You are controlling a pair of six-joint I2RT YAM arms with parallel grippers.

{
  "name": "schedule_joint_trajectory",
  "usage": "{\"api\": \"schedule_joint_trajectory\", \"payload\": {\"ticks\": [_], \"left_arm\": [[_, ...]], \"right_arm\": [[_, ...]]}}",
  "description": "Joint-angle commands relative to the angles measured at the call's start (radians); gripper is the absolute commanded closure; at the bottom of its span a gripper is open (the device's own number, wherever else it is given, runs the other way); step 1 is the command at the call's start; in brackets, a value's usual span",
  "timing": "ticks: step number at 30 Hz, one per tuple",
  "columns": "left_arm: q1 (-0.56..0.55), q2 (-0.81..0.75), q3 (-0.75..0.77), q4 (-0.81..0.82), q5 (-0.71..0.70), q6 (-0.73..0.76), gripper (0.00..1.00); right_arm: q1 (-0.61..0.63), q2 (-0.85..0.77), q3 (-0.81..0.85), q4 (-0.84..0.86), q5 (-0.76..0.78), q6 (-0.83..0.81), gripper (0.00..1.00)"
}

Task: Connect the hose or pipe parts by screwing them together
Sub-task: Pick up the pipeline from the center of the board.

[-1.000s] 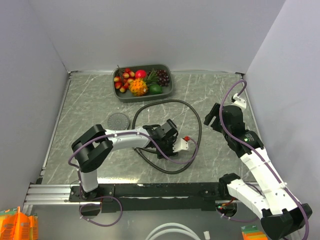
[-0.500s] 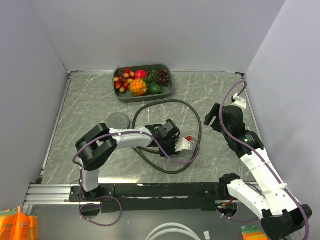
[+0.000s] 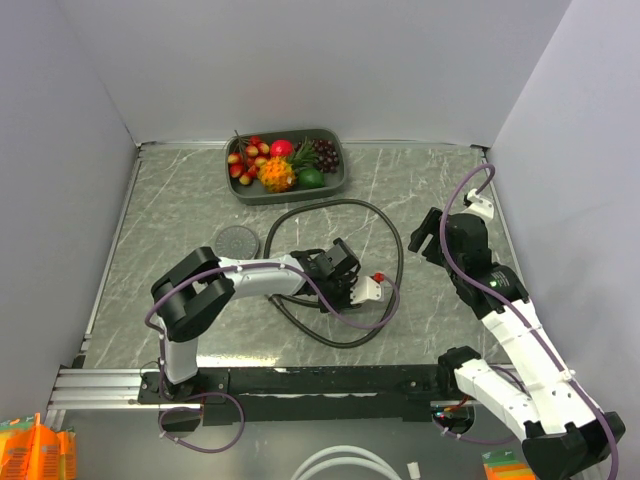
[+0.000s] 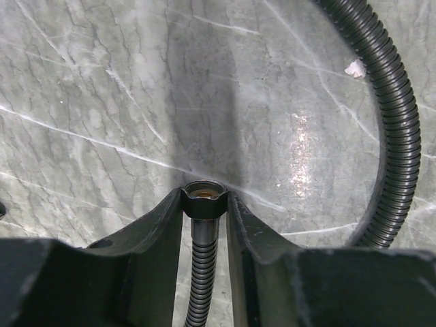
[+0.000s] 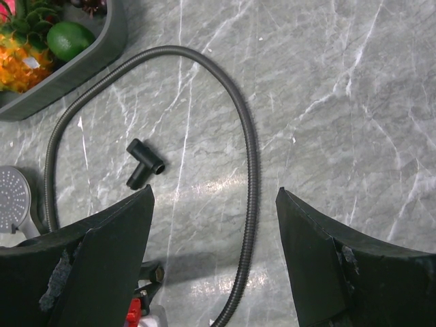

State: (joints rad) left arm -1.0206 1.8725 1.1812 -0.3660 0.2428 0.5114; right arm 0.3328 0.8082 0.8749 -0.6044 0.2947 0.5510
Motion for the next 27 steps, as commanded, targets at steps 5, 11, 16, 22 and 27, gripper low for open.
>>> {"api": "schedule_joint_trajectory", "payload": {"ticks": [5, 11, 16, 22, 27], "left_arm": [[-0.004, -0.003, -0.057, -0.016, 0.013, 0.001, 0.63], [-0.006, 0.008, -0.043, -0.014, 0.033, -0.007, 0.87], [-0.004, -0.024, -0.061, 0.007, 0.065, -0.028, 0.99], [0.077, -0.245, -0.040, -0.143, 0.187, -0.024, 0.99], [0.247, -0.432, 0.060, -0.408, 0.210, 0.087, 0.99]], "right_arm": [[-0.006, -0.023, -0.010, 0.026, 0.006, -0.013, 0.20], [-0.006, -0.029, -0.010, 0.020, 0.009, -0.011, 0.20], [-0.006, -0.018, -0.013, 0.022, 0.018, -0.010, 0.20], [-0.006, 0.014, -0.025, 0.043, 0.024, -0.013, 0.19], [-0.006, 0.104, -0.022, 0.084, -0.012, -0.010, 0.19]]}}
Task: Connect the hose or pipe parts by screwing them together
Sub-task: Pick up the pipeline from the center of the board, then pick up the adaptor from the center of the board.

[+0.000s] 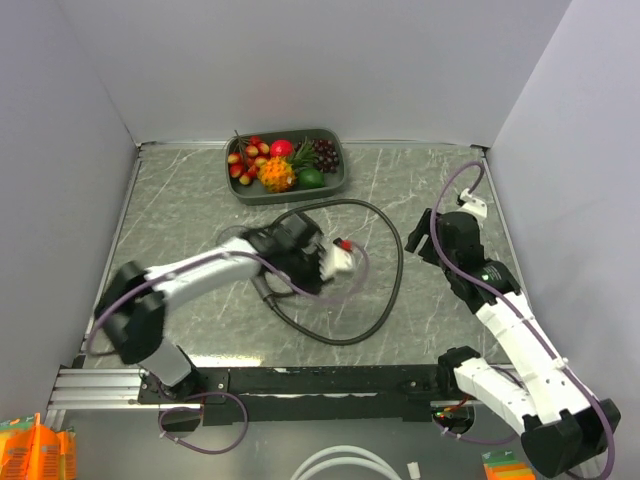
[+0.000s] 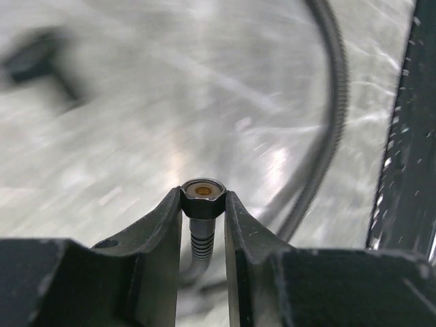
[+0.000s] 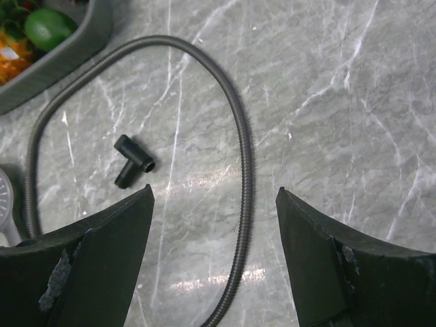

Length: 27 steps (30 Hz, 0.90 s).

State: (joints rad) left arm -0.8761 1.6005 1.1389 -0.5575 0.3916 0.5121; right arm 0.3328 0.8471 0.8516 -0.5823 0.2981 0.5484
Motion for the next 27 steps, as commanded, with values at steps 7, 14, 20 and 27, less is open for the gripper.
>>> {"api": "schedule_joint_trajectory", "payload": {"ticks": [7, 14, 20, 27], "left_arm": [[0.137, -0.517, -0.048, -0.167, 0.280, 0.085, 0.99], [0.140, -0.678, -0.260, -0.012, 0.358, -0.003, 0.99], [0.141, -0.746, -0.347, 0.021, 0.346, -0.053, 0.99], [0.147, -0.797, -0.413, 0.065, 0.349, -0.098, 0.99]], "right_arm": [[0.081, 0.358, 0.078, 0.176, -0.032, -0.013, 0.18], [0.178, 0.696, 0.320, 0.150, 0.012, -0.019, 0.18], [0.202, 0.872, 0.466, 0.099, -0.008, -0.013, 0.18], [0.282, 1.053, 0.596, 0.064, 0.042, -0.106, 0.19]]}}
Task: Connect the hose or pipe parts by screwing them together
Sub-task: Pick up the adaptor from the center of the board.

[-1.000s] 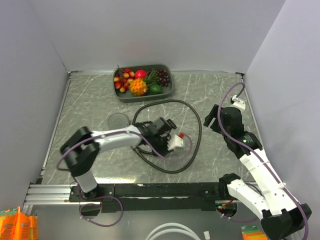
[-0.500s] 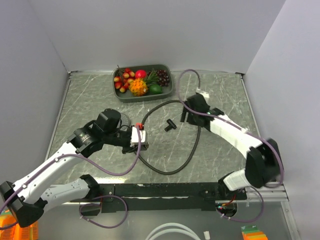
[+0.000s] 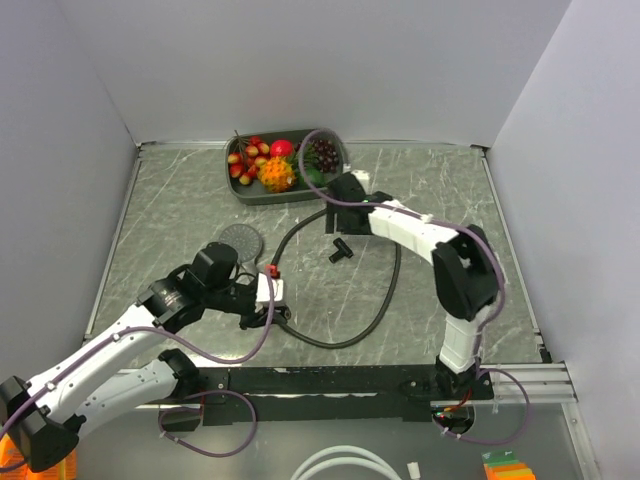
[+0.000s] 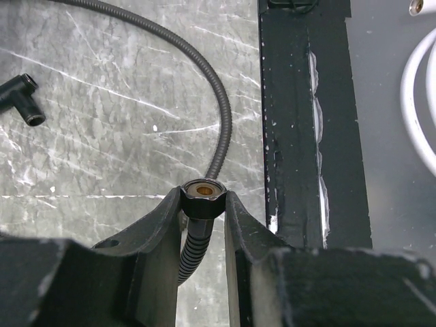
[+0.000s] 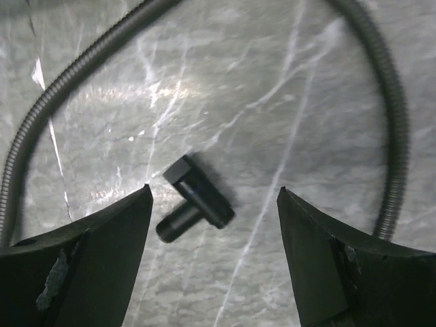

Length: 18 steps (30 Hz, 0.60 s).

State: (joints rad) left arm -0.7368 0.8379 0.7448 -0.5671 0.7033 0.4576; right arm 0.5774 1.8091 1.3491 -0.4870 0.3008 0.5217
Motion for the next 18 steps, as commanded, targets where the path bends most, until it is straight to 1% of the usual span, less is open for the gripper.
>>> {"api": "schedule_joint_trajectory", "payload": {"ticks": [1, 3, 6, 11, 18], "left_arm": [[0.010, -0.042, -0.022, 0.078, 0.038, -0.049, 0.99], [0.014, -0.051, -0.028, 0.079, 0.042, -0.053, 0.99], [0.016, -0.062, -0.041, 0.082, 0.042, -0.063, 0.99], [0.019, -0.068, -0.055, 0.099, 0.051, -0.066, 0.99], [0.020, -0.092, -0.076, 0.116, 0.059, -0.069, 0.99]], "right_arm": [[0.039, 0.102, 0.102, -0.024, 0.038, -0.103, 0.19], [0.041, 0.119, 0.097, 0.001, 0.024, -0.168, 0.20], [0.041, 0.144, 0.116, -0.024, 0.015, -0.221, 0.21], [0.042, 0.188, 0.160, -0.087, 0.011, -0.267, 0.22], [0.041, 0.272, 0.246, -0.169, -0.002, -0.287, 0.21]]}}
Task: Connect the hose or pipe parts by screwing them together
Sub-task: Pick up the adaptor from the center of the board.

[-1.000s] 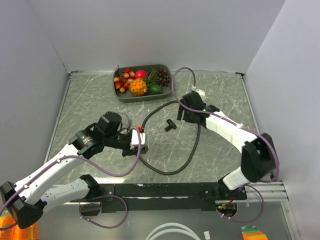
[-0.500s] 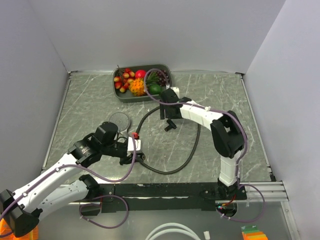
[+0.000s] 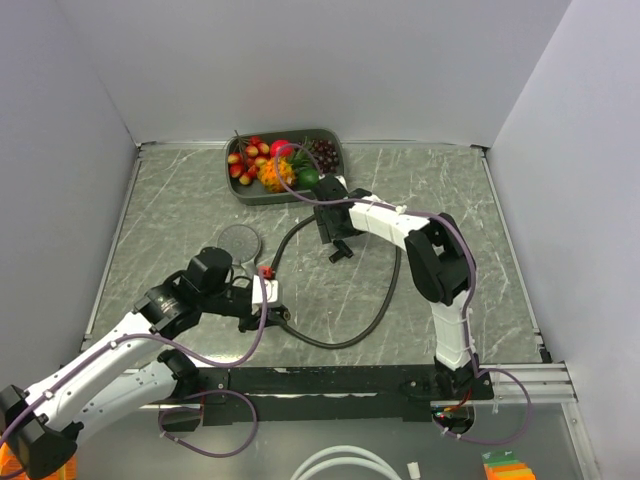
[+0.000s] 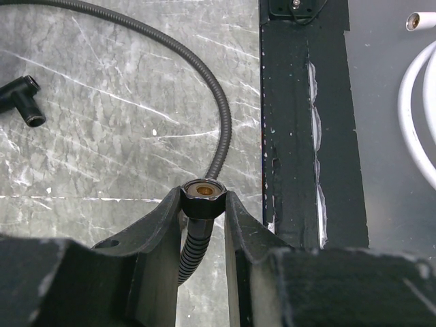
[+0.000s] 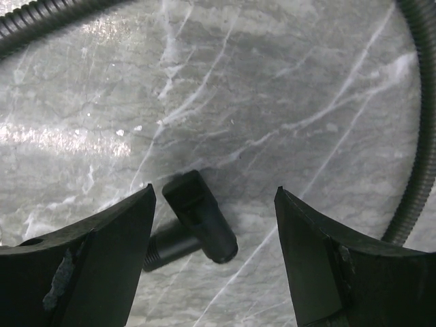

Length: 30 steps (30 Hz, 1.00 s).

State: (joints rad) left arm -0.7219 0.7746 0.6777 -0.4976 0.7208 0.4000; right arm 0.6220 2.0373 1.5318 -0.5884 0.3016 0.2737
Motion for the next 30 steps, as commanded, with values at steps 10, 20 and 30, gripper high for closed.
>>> {"api": "schedule_joint_trajectory", "payload": {"ticks": [10, 20, 30], "left_arm": [[0.010, -0.047, -0.021, 0.059, 0.042, -0.021, 0.99], [0.013, -0.072, -0.033, 0.068, 0.055, -0.026, 0.99], [0.013, -0.083, -0.036, 0.080, 0.060, -0.018, 0.99]], "right_arm": [[-0.004, 0.064, 0.087, -0.113, -0.050, -0.070, 0.31], [-0.004, 0.130, 0.137, -0.168, -0.064, -0.060, 0.42], [-0.004, 0.173, 0.159, -0.229, -0.079, -0.031, 0.71]]}}
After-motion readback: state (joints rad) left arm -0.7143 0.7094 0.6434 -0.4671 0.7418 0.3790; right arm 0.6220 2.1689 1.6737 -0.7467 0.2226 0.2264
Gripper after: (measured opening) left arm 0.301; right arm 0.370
